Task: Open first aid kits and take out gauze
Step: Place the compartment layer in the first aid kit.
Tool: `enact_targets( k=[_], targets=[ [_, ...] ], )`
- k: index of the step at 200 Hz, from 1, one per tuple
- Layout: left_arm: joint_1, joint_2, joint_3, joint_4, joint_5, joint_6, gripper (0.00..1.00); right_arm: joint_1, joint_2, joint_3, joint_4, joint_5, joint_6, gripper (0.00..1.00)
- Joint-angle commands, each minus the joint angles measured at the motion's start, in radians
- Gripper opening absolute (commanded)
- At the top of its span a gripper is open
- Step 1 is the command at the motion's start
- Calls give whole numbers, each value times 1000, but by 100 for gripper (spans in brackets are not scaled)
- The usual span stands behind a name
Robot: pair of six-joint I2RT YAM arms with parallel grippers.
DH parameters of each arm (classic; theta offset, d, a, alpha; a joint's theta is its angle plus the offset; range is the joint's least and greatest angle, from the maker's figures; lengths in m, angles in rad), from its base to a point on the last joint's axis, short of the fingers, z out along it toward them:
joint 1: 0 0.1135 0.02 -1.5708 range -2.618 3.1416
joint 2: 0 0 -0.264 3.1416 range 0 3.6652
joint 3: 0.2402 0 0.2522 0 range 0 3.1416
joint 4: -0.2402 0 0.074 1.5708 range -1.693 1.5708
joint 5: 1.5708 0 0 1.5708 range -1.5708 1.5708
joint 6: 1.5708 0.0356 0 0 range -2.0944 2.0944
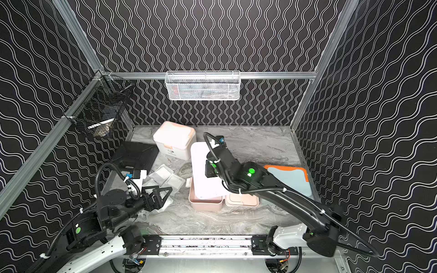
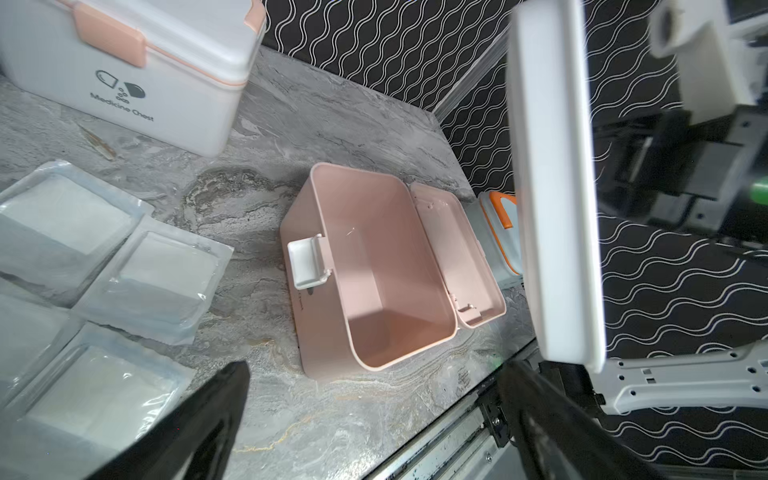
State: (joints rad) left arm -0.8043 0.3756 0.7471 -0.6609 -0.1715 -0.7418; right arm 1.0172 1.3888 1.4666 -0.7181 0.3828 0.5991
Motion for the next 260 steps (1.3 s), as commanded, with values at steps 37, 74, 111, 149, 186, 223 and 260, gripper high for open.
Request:
enact_targets(
  k=[37,74,111,149,186,223,260],
  targets=[
    [2,-22,7,-55,-58,-1,99,0,297,242,-272,24,203,0],
    [2,-23,10,-53,-58,-1,99,-2,443,348,-420,77,298,0],
    [1,-20,3,-49,-47,-8,99,-7,483,347,-432,98,320,0],
    [2,-19,5,-49,-48,-7,99,-23,502,330,-406,75,313,0],
    [2,-11,7,-47,-47,-6,99,-26,531,330,-422,67,319,0],
    [2,-12,-3,-39,-43,-8,99,-26,547,315,-428,45,319,0],
    [2,-7,1,-40,-45,-7,99,-26,546,283,-421,26,327,0]
  ],
)
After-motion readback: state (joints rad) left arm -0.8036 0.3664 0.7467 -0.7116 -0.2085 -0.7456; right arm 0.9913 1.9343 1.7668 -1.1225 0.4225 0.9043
